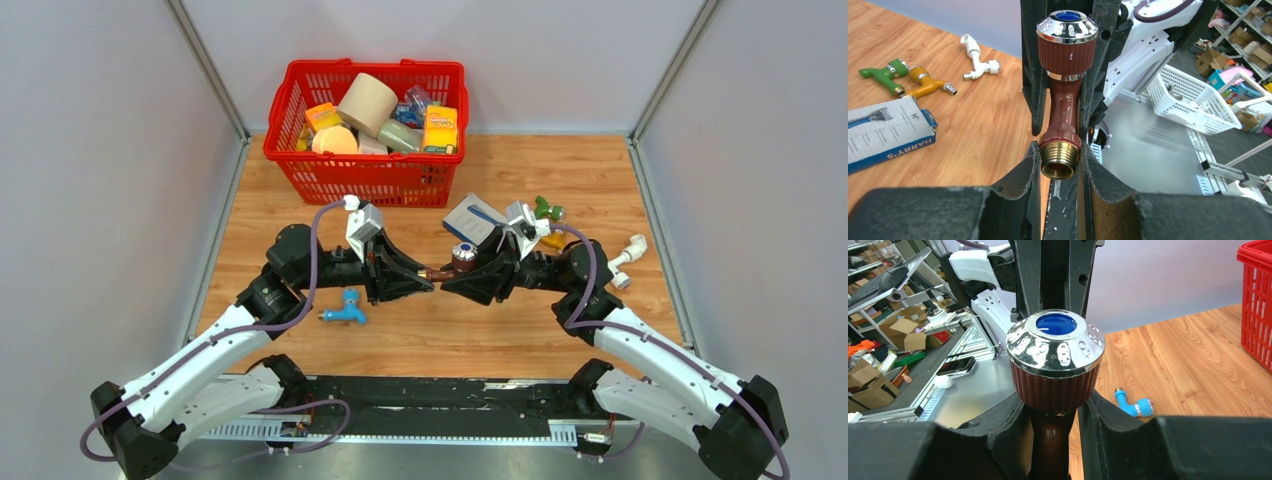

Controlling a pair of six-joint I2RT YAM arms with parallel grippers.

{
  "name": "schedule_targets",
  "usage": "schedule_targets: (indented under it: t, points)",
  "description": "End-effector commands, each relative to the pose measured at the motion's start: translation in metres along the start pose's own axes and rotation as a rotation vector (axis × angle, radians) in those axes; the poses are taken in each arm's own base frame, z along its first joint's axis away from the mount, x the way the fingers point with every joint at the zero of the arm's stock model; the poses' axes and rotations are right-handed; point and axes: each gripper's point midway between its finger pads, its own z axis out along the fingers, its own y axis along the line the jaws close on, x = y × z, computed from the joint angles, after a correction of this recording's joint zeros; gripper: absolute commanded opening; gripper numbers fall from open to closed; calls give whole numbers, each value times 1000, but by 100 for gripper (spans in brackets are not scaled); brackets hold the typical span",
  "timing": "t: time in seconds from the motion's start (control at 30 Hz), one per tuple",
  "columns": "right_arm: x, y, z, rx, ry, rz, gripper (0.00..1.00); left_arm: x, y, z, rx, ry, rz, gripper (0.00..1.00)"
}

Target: Install the water faucets

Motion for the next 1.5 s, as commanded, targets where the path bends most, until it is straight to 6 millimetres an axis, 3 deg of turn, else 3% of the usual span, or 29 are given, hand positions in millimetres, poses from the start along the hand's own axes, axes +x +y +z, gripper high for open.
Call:
schedule_targets:
  t: [0.0,0.3,0.47,0.6,0.73,0.87,0.97,1.0,1.27,1.47]
  points:
    - [-6,0,1,-1,-29,-10,38,-19,-19,0,79,-58,54,0]
    - [-9,-1,3,3,-40,-9,29,-10,-18,2,89,-41,31,0]
    - [-12,-2,3,6,-51,-4,16,3,-12,2,71,-16,4,0]
    - [-15,-1,3,9,-59,-20,0,15,-3,1,34,7,-8,0]
    - [-15,-9,1,62,-44,-52,0,20,8,-3,-35,11,-13,7]
    - [-5,-34,-5,196,7,-75,0,15,31,-11,-198,0,3,50]
    - [8,-54,-12,286,82,-135,0,26,56,-24,-367,43,-28,63]
    - [10,-63,-16,334,97,-146,0,21,65,-29,-427,34,-25,67]
    - [26,-95,-49,574,126,-164,0,53,130,-64,-810,174,-125,75]
    - [26,-103,-66,673,119,-176,0,98,182,-90,-1018,364,-223,75]
